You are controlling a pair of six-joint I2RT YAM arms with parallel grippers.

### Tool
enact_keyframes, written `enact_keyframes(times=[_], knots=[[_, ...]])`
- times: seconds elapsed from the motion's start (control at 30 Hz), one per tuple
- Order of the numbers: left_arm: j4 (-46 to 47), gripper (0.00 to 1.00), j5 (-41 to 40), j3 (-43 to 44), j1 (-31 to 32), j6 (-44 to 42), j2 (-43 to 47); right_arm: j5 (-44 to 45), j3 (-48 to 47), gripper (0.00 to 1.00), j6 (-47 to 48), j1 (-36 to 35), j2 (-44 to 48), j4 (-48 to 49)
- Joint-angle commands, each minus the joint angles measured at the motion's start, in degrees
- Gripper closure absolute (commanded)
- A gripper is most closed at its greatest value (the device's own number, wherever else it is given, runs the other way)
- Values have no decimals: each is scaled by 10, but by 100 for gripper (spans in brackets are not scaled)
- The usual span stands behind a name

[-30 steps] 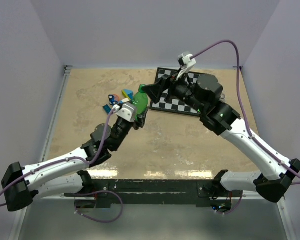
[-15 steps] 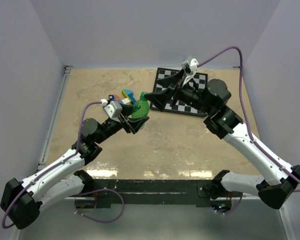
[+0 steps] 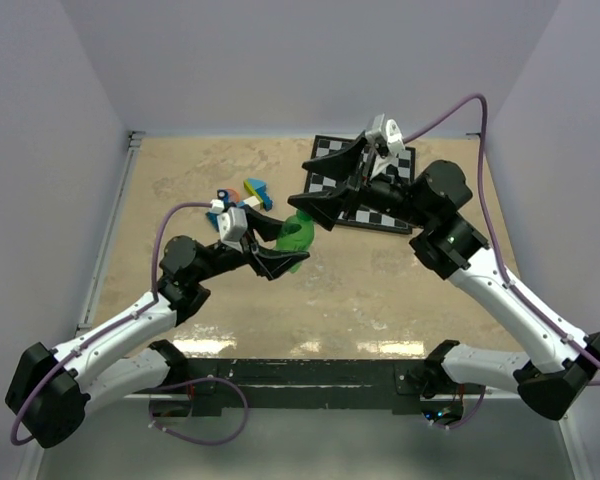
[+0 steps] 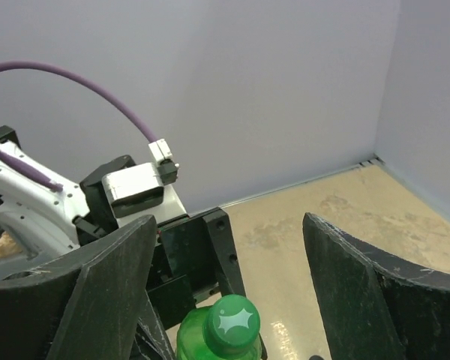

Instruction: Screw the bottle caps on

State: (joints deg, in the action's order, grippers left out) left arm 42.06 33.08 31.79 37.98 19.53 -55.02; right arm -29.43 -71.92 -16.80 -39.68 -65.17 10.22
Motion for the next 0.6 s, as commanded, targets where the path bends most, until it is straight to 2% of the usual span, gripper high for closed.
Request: enact_keyframes(times=[0.0, 0.57], knots=[[67, 100, 36, 22, -3, 22, -2, -77, -39, 19, -2, 1, -18, -14], [109, 100, 41, 14, -2, 58, 7, -134, -39, 39, -21, 2, -38, -18]])
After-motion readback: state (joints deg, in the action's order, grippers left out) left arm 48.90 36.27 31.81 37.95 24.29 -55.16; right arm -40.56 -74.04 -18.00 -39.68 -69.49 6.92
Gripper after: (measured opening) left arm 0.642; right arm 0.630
